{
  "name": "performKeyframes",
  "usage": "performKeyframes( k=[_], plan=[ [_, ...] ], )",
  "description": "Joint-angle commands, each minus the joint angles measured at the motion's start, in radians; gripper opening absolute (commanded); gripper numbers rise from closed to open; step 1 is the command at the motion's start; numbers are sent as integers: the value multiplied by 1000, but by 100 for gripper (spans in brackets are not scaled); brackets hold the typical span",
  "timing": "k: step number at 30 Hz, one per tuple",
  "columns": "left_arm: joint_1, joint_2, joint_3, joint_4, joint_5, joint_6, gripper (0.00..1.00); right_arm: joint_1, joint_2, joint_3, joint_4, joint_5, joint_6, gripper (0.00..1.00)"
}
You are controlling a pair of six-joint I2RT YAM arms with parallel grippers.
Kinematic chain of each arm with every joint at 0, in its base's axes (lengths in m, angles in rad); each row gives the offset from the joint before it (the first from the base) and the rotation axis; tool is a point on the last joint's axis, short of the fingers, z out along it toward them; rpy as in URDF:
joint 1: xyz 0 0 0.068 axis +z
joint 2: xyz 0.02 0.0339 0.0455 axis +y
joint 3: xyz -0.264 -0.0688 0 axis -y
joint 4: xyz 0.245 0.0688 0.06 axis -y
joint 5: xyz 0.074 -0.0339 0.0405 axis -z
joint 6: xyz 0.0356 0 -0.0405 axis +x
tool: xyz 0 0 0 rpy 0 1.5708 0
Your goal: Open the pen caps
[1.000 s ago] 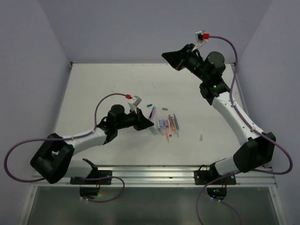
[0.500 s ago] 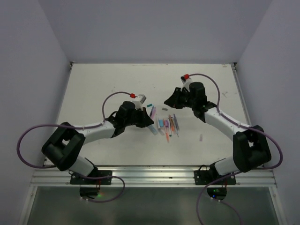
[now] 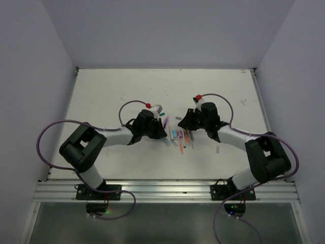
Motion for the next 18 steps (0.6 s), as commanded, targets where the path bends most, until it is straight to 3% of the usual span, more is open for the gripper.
performKeyframes(
  k=[1, 6, 18],
  plan=[
    [-4, 14, 56, 1, -21, -2, 8, 9, 0, -8, 86, 39, 2, 25],
    [-4, 19, 63, -12, -30, -2, 12, 9, -9, -16, 83, 42, -3, 31],
    [-6, 42, 79, -48, -45, 1, 25, 10, -73, -48, 71, 57, -6, 32]
  ],
)
